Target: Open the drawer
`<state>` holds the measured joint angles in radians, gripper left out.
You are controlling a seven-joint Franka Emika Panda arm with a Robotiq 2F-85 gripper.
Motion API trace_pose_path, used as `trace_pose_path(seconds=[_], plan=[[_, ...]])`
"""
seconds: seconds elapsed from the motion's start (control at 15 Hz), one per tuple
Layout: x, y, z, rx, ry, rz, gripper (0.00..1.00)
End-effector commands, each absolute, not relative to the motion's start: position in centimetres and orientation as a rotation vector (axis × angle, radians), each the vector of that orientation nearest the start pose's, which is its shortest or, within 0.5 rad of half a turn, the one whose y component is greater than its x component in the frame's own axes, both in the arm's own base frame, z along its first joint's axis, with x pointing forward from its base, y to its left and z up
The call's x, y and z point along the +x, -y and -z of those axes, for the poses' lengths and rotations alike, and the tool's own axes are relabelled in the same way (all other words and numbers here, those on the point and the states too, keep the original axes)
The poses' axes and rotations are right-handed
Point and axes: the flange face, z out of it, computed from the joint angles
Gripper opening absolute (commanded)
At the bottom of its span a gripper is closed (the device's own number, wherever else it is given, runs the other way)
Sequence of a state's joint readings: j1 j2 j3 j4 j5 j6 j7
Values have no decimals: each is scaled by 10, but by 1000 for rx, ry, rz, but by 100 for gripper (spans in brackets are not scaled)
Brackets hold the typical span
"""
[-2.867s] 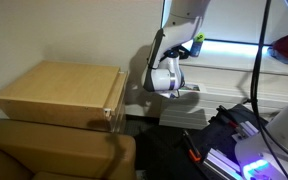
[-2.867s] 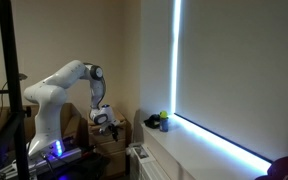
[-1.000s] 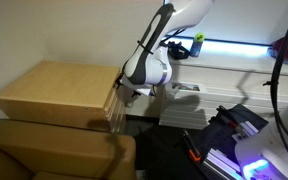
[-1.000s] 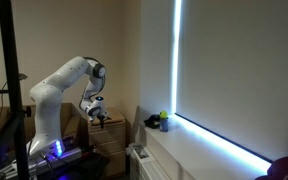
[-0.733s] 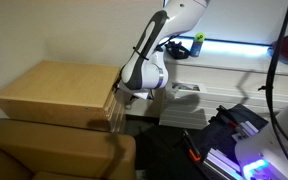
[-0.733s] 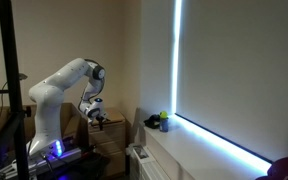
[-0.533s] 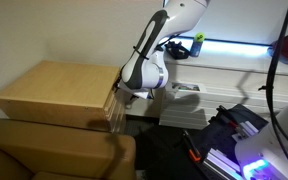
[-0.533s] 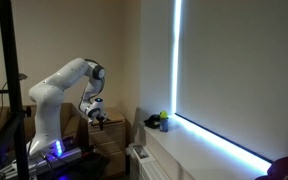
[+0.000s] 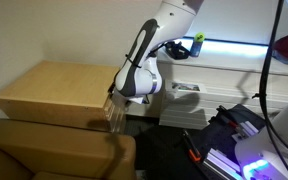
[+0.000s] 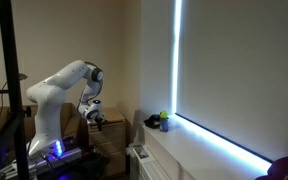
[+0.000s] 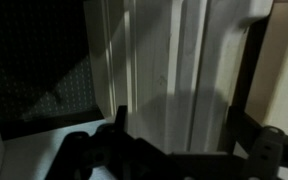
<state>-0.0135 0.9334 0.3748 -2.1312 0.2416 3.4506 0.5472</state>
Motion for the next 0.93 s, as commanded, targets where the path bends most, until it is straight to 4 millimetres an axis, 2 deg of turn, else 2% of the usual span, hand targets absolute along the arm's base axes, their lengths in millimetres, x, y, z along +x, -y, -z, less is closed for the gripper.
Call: trace_pose_path(seconds=[0.0,0.13,0.27,0.4,0.53,0.67,0.8,0.87], plan=[[531,-183,-21,-2600,-838,371,100],[535,-183,-14,-2578,-830,307,100],[542,-180,-21,-2523,-781,235,100],[544,-167,-25,-2471,-716,162,100],[549,-157,-21,-2432,-644,68,100],[546,-152,-14,-2428,-567,-16,100],[541,-148,-13,-2492,-552,32,100],[544,-142,-12,-2464,-590,19,100]])
